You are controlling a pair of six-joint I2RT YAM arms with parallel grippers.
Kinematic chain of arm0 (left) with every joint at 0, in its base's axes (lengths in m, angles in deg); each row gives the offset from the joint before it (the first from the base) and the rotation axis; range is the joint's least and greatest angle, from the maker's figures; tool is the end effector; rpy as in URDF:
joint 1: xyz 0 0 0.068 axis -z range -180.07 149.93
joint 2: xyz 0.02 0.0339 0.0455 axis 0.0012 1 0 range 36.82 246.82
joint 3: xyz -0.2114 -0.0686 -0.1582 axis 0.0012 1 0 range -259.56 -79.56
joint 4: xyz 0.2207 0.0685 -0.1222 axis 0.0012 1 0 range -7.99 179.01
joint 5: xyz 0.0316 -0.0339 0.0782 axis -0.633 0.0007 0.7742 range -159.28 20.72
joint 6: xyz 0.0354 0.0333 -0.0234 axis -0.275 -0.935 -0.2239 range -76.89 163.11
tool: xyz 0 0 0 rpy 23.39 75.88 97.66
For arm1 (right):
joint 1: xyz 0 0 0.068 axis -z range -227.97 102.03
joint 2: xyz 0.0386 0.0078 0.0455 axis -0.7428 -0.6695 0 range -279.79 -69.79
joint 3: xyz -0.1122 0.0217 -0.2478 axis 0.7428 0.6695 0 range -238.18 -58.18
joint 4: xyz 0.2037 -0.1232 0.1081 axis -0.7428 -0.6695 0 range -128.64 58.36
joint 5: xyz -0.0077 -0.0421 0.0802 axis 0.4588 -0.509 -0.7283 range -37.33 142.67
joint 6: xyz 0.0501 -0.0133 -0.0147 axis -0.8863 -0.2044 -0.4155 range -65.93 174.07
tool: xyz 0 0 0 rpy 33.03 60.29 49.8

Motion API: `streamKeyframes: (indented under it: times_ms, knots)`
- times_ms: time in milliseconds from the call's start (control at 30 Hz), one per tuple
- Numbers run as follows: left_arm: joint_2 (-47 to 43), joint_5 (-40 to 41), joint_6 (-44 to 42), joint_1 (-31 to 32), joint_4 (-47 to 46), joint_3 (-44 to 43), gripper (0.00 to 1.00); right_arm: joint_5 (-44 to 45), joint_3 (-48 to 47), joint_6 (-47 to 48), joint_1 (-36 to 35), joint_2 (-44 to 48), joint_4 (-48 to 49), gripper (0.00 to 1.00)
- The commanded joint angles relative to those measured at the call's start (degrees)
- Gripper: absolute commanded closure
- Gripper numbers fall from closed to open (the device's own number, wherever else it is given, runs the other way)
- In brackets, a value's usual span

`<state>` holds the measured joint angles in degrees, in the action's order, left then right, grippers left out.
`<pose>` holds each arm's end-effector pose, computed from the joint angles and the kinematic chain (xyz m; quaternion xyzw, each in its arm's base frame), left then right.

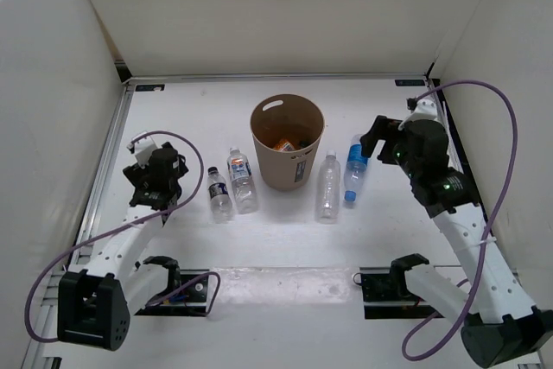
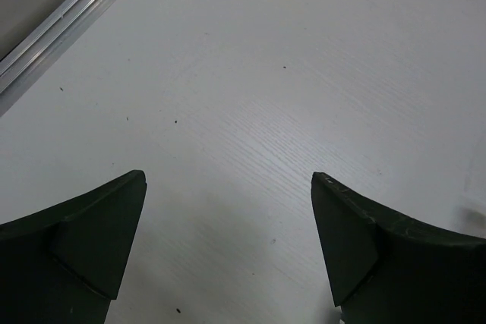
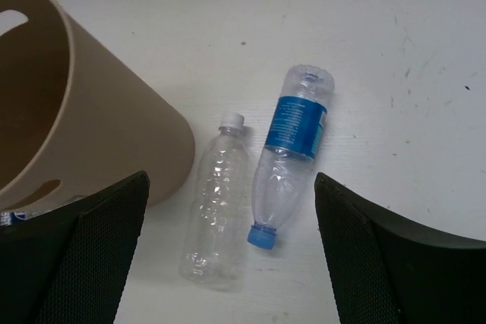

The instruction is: Put the plastic bottles in the bin

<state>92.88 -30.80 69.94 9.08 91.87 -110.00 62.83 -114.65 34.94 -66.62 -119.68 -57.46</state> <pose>0.2033 -0.0103 0.2215 -0.2782 0.8061 0.1452 0.5017 0.1814 0.0546 0.3673 0.0547 0.8119 0.1185 0.5691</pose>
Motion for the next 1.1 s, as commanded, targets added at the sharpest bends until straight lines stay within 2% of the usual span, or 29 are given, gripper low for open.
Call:
streamKeyframes:
  times_ms: [0, 33, 167, 200, 233, 300, 367, 467, 600, 933, 1067]
  knots:
    - [1.6, 0.98, 1.12, -0.53, 2.61, -3.31, 0.0, 3.48, -3.65, -1.34, 2.39, -0.29, -2.74, 0.1]
    - [1.87, 1.42, 1.64, -0.62, 3.83, -3.58, 0.0, 0.69, -3.3, -1.78, 3.53, -0.65, -2.74, 0.1]
    - [4.68, 2.13, 4.19, -2.11, 7.96, -5.86, 0.0, -18.53, -2.42, -2.22, 17.83, -4.77, -3.26, 0.1]
    - [5.03, 1.95, 4.46, -2.29, 8.32, -6.82, 0.0, -21.11, -2.07, -2.31, 21.78, -5.91, -3.27, 0.1]
    - [5.64, 1.6, 4.37, -2.55, 8.59, -6.92, 0.0, -24.88, -1.89, -2.22, 23.3, -6.36, -3.18, 0.1]
    - [5.04, 1.6, 4.37, -2.56, 8.59, -6.66, 0.0, -23.88, -1.19, -3.1, 24.98, -8.98, -3.44, 0.1]
    - [4.51, 1.08, 4.2, -2.56, 7.63, -5.7, 0.0, -21.51, -4.41, -2.58, 24.72, -11.8, -7.8, 0.1]
    - [3.1, -1.72, 2.36, -2.64, 4.38, -3.94, 0.0, -17.11, -10.3, -0.64, 19.82, -22.58, -13.26, 0.1]
    - [2.39, -5.17, -0.2, -2.82, 0.86, -2.79, 0.0, -14.37, -16.37, -0.9, 13.92, -34.02, -15.57, 0.1]
    - [3.45, -6.13, -0.29, -3.17, 0.68, -3.4, 0.0, -16.39, -26.94, -1.61, 14.17, -53.54, -18.91, 0.1]
    - [2.75, -5.87, -0.28, -3.26, 0.33, -2.88, 0.0, -20.17, -26.86, -1.78, 14.7, -56.54, -18.38, 0.1]
